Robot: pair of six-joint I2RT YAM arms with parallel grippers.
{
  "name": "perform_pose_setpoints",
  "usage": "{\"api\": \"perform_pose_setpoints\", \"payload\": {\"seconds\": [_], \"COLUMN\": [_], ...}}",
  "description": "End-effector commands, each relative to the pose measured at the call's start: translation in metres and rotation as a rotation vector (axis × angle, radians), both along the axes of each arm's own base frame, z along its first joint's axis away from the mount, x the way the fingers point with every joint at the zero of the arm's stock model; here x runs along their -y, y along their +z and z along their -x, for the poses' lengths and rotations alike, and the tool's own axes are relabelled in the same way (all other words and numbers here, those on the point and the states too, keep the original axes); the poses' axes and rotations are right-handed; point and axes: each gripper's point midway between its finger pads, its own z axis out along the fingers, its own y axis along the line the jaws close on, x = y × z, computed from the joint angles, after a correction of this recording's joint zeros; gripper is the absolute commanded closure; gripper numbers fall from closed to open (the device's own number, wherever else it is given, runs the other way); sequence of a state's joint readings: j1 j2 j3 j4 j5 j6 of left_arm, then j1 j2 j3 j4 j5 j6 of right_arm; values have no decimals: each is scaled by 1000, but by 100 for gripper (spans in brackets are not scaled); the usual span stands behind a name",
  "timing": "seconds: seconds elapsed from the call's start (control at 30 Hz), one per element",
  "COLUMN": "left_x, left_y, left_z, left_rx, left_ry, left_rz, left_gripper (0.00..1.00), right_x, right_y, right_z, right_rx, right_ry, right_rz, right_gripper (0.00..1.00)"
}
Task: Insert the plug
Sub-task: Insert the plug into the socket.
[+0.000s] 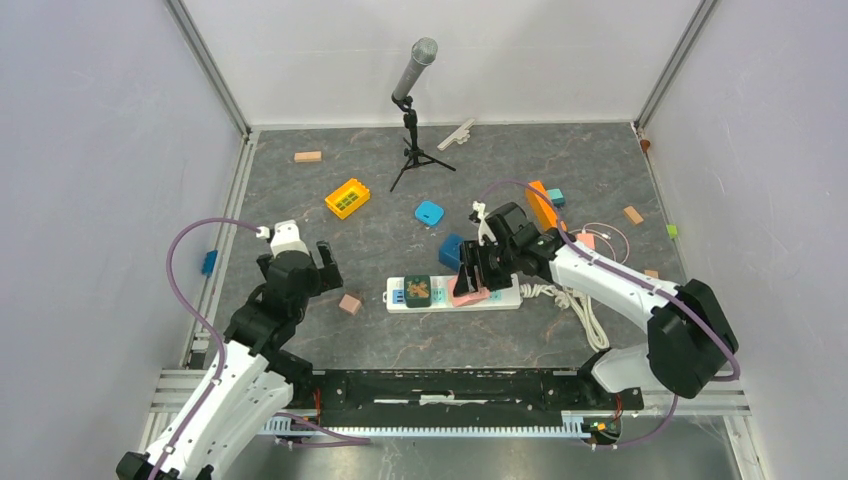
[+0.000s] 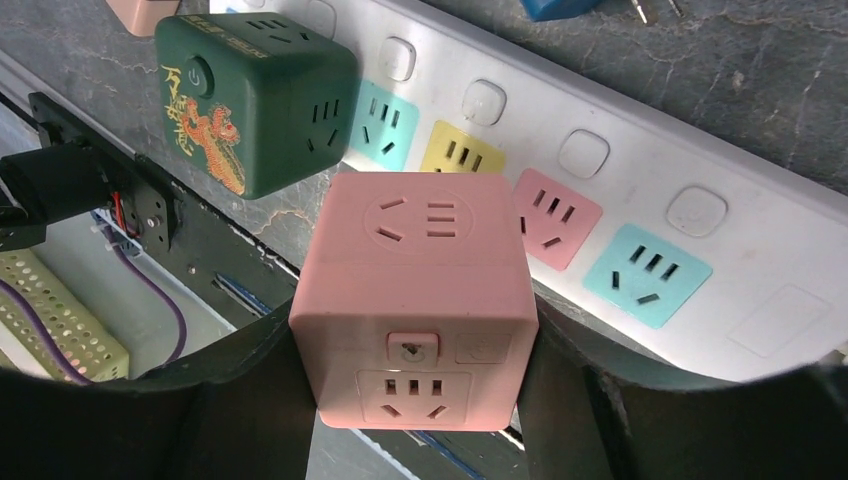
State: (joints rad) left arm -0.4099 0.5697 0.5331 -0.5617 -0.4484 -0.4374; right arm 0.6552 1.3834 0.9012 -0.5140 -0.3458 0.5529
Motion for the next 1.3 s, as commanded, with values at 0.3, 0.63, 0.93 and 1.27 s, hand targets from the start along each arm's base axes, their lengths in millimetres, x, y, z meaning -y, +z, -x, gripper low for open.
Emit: {"api": "perform_pose_setpoints", "payload": {"seconds": [0.3, 0.63, 0.93, 1.27], "left_x": [-8, -8, -7, -6], "left_y": [1, 1, 1, 2], "left_z": [-2, -2, -2, -1], "left_rx": [16, 15, 15, 20], "left_ry": [66, 65, 64, 66], "left_rz": [5, 8, 13, 32], "left_gripper": [0, 0, 0, 0], "right_x": [-12, -12, -18, -7], "right_y": [0, -9, -9, -9], "right_z": [-24, -22, -14, -9], "right_rx": [50, 23, -5, 0], "right_ry": [-66, -67, -55, -85], "right_rz": [18, 26, 5, 26], "right_gripper": [100, 100, 100, 100]}}
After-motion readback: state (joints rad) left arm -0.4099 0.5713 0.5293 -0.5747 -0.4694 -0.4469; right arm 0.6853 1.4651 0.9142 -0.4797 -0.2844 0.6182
